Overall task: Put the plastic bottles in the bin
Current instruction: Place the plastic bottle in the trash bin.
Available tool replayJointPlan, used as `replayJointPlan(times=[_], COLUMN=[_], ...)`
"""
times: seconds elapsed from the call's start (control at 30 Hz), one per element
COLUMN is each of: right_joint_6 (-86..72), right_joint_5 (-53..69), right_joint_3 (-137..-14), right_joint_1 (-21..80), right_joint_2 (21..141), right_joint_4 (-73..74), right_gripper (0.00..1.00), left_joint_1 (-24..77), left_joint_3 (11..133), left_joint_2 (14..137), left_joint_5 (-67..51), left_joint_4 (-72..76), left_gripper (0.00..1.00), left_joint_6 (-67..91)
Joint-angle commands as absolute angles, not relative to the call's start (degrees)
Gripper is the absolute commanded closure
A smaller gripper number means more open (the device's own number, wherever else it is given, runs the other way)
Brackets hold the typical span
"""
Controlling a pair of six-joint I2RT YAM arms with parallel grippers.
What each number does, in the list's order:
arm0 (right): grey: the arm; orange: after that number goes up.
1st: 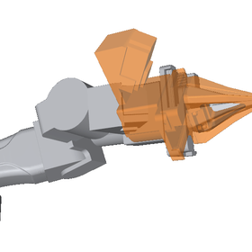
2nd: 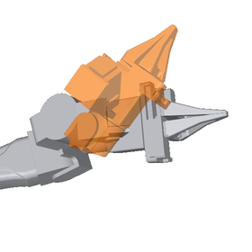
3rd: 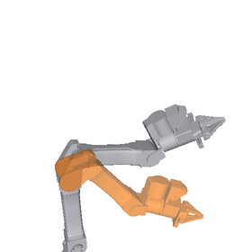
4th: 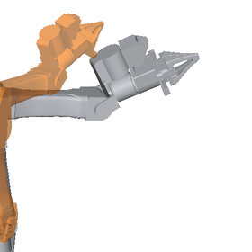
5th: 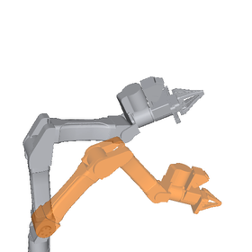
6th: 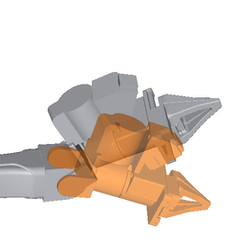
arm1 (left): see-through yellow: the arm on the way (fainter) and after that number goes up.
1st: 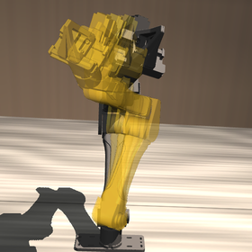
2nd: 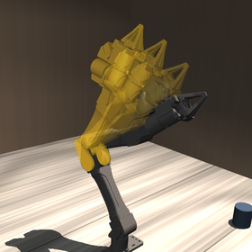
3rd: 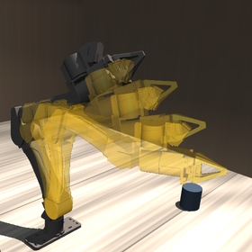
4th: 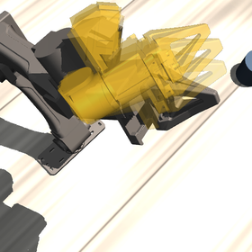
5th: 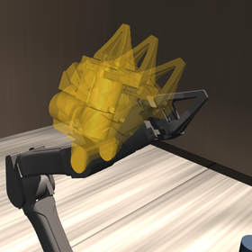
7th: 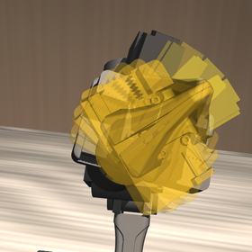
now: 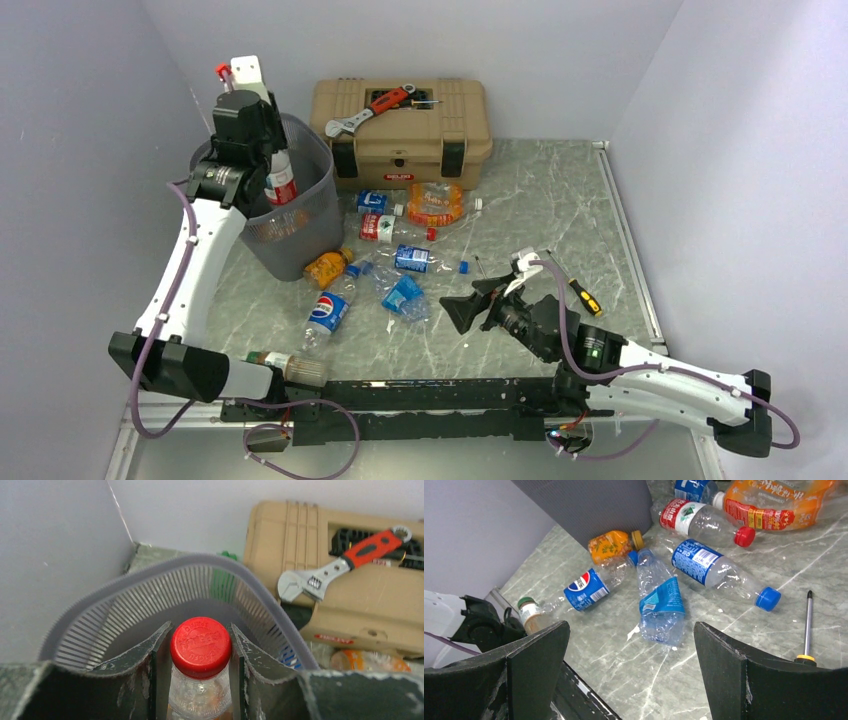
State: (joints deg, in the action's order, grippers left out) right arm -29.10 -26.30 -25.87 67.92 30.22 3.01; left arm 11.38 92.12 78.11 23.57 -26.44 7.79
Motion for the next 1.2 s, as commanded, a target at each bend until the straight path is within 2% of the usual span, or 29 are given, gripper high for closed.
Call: replayJointPlan(times=[0.0, 0.3, 0.43, 0.7, 1.0, 1.07, 1.17], right_joint_6=[-29.72, -29.57, -29.07, -29.78, -30.05, -30.18, -30.40], right_joint_5=[-25.96, -29.25, -29.52, -29.33, -30.06, -29.90, -29.73], right_joint_3=[-27.47, -26.18, -27.27, -26.63, -26.37, -26.45, -26.54], right_joint_1=[68.03, 68.03, 68.03, 68.03, 68.03, 68.03, 68.03], right_joint_2=[29.92, 27.55, 29.36, 28.05, 26.06, 26.46, 26.91], right_joint_4=[3.60, 4.21, 4.74, 5.24, 6.68, 6.68, 6.55], right_gripper=[0.00, 0.00, 0.00, 0.00, 0.00, 0.00, 0.00], left_joint_1=[11.15, 11.07, 11.07, 9.76, 9.76, 9.76, 9.76], left_joint_3=[89.33, 86.05, 85.62, 76.60, 78.31, 78.98, 80.62], left_joint_2=[77.30, 75.93, 75.64, 74.45, 73.12, 72.39, 71.00], left_joint_5=[20.74, 20.11, 19.30, 10.12, 9.04, 9.84, 10.77], left_joint_4=[-26.12, -26.26, -26.22, -21.82, -24.07, -24.63, -25.43], left_gripper=[1.00, 0.98, 1.00, 1.00, 0.39, 0.28, 0.18], left_joint_6=[11.52, 11.65, 12.84, 19.37, 17.79, 17.44, 16.46])
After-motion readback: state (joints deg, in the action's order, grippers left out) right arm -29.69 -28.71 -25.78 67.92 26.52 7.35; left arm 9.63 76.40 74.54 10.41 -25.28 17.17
